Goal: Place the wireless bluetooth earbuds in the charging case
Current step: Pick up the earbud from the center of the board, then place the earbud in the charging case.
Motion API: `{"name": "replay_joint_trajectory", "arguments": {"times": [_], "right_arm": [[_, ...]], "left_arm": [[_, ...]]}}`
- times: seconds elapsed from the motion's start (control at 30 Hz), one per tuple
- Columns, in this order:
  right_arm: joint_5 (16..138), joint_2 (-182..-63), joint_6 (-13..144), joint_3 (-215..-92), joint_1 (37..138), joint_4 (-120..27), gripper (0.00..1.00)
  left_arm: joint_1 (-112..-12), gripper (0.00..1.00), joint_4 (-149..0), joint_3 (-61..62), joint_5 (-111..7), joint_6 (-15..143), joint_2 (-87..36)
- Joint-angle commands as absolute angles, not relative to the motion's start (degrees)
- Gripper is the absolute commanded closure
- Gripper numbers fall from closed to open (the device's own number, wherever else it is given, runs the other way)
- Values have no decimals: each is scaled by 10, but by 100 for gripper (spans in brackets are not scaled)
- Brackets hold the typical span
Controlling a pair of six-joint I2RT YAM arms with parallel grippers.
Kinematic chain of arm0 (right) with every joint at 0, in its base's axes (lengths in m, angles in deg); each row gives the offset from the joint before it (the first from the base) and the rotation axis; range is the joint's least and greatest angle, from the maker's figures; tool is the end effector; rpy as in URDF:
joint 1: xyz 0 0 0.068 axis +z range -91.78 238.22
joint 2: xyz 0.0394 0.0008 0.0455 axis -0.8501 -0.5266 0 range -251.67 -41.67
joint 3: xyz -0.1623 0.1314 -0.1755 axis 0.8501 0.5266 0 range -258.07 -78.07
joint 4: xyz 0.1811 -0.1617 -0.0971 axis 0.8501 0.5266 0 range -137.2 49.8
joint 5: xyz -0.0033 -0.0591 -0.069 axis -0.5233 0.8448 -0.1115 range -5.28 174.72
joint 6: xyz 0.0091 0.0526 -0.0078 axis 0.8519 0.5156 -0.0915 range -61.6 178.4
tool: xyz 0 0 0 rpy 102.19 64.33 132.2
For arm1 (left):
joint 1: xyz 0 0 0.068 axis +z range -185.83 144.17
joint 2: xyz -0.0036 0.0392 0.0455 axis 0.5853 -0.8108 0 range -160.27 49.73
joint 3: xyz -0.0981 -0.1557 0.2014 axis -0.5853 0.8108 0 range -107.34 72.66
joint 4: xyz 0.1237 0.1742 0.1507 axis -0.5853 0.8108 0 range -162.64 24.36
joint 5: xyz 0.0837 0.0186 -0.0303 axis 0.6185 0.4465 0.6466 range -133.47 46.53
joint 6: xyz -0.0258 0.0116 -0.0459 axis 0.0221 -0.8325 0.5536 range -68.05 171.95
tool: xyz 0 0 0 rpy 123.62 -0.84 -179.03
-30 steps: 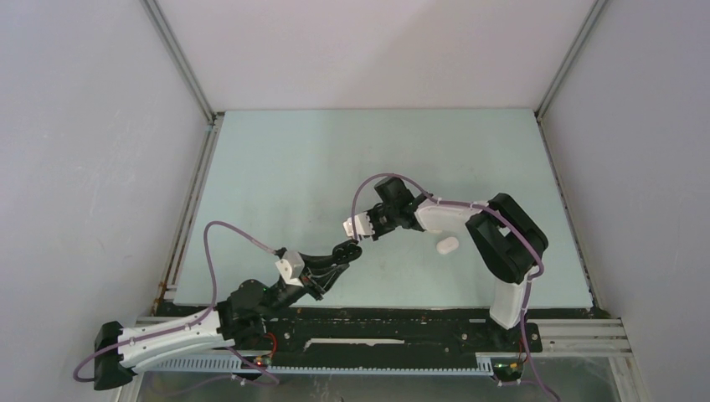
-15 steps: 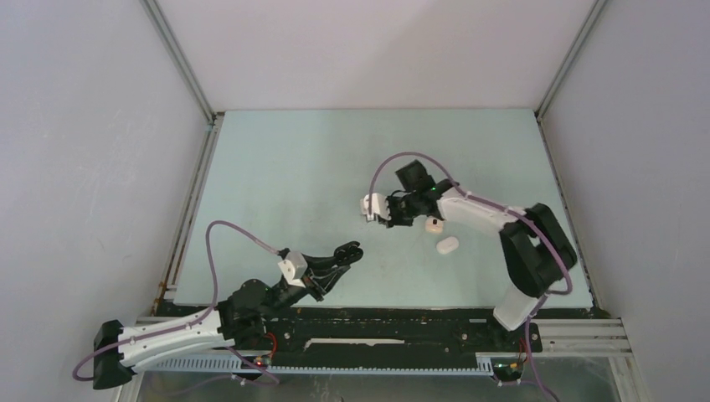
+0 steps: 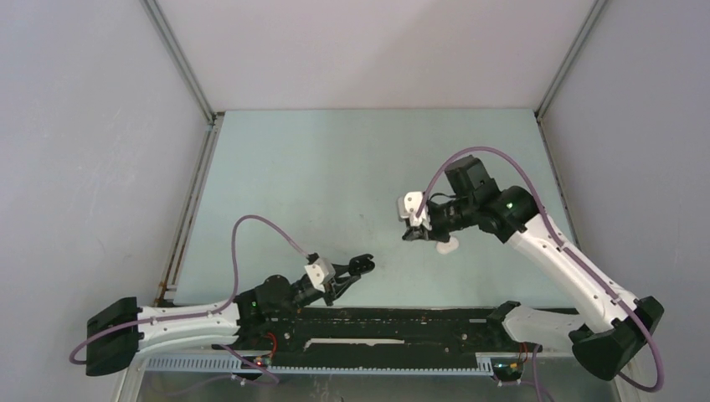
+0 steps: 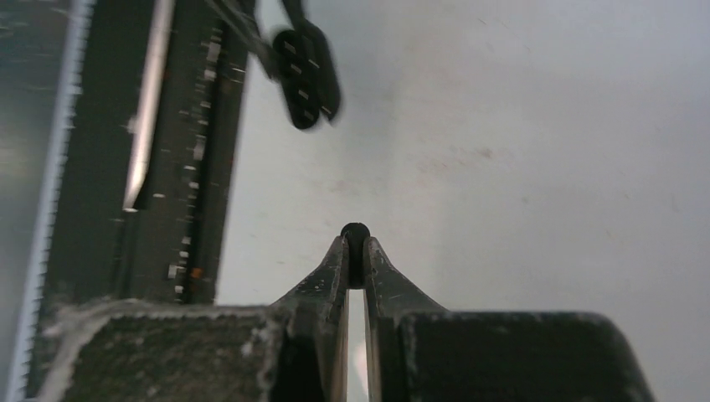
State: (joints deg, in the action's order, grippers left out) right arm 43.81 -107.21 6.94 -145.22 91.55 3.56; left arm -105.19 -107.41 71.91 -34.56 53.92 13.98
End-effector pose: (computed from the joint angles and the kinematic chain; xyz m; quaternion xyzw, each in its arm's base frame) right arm 0.1710 0.1403 0.3443 -0.6821 0.5662 0.2718 0.3746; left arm 0.0580 -0.1385 0.1759 0.3463 0.6181 -0.3656 0.6036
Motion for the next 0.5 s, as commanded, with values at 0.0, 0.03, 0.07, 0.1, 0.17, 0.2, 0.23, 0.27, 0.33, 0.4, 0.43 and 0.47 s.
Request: {"name": "replay_joint_trajectory", "arguments": {"times": [0.0, 0.03, 0.07, 0.1, 0.17, 0.2, 0.23, 0.27, 0.33, 0.4, 0.43, 0.47], "right_arm": [[441, -1072, 120, -1493, 1010, 121, 94], [450, -1073, 129, -1497, 1042, 120, 94], [458, -1075, 137, -1498, 1064, 117, 94], [466, -1077, 144, -1499, 1083, 111, 94], [483, -1085, 156, -1499, 1110, 102, 94], [487, -1089, 163, -1499, 1118, 94, 94], [488, -1093, 172, -1499, 1124, 83, 94], [490, -1096, 184, -1499, 1128, 70, 94], [496, -1106, 214, -1502, 1134, 44, 94], [498, -1128, 233, -1516, 1136, 33, 94], [498, -1139, 241, -1525, 1137, 31, 94], [499, -1148, 248, -1533, 1139, 28, 94]], "left_arm": [[-1054, 100, -1158, 693, -385, 521, 95], [-1054, 100, -1169, 693, -392, 522, 87], [-1054, 100, -1178, 692, -399, 523, 79], [-1054, 100, -1183, 690, -405, 523, 74], [-1054, 100, -1183, 685, -419, 520, 69], [-1055, 100, -1181, 682, -426, 520, 68], [-1055, 100, -1180, 680, -430, 520, 69], [-1055, 100, -1179, 678, -430, 520, 68], [-1056, 100, -1175, 674, -449, 503, 63], [-1057, 100, -1169, 666, -458, 496, 53], [-1058, 100, -1169, 662, -463, 494, 47], [-1059, 100, -1169, 659, -467, 494, 41]]}}
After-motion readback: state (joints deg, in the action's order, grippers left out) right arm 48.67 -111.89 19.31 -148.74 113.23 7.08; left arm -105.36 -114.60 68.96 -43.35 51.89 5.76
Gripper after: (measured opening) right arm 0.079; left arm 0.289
